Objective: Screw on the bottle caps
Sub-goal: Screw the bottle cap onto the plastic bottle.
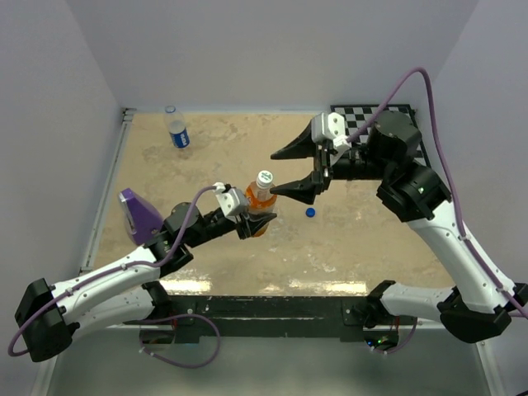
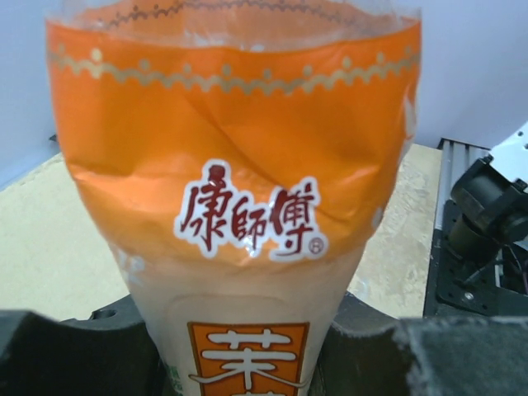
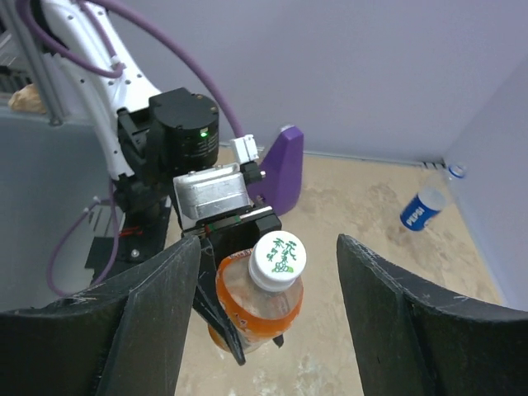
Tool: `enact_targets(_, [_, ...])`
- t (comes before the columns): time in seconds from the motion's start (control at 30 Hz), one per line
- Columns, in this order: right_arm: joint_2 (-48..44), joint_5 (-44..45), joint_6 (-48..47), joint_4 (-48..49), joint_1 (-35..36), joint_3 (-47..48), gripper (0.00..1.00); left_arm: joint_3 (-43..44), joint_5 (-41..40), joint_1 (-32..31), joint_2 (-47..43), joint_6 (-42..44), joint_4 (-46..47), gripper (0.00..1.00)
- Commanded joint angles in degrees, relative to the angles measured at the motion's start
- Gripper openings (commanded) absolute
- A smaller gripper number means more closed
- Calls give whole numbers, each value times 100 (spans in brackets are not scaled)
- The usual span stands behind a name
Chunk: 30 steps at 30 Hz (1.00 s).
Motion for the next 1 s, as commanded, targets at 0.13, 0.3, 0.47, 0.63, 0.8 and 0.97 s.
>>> enact_targets(0.13, [140, -942, -526, 122, -16, -74, 58, 104, 687, 27, -2, 98, 383, 14])
enact_targets(0.3, [236, -933, -517, 70, -7, -30, 56, 157, 766, 18, 33, 159, 366, 15])
enact_targets(0.47, [333, -1003, -525, -10, -7, -3, 52, 192, 783, 18, 33, 195, 357, 15])
enact_targets(0.63, [403, -1039, -543, -71, -7, -3, 49, 219, 810, 27, 33, 221, 348, 15])
enact_targets(0.8, [447, -1100, -543, -106, -7, 23, 43, 245, 827, 18, 42, 221, 340, 15])
enact_targets(0.97, [526, -1100, -552, -220, -7, 23, 36, 297, 854, 27, 42, 265, 287, 15])
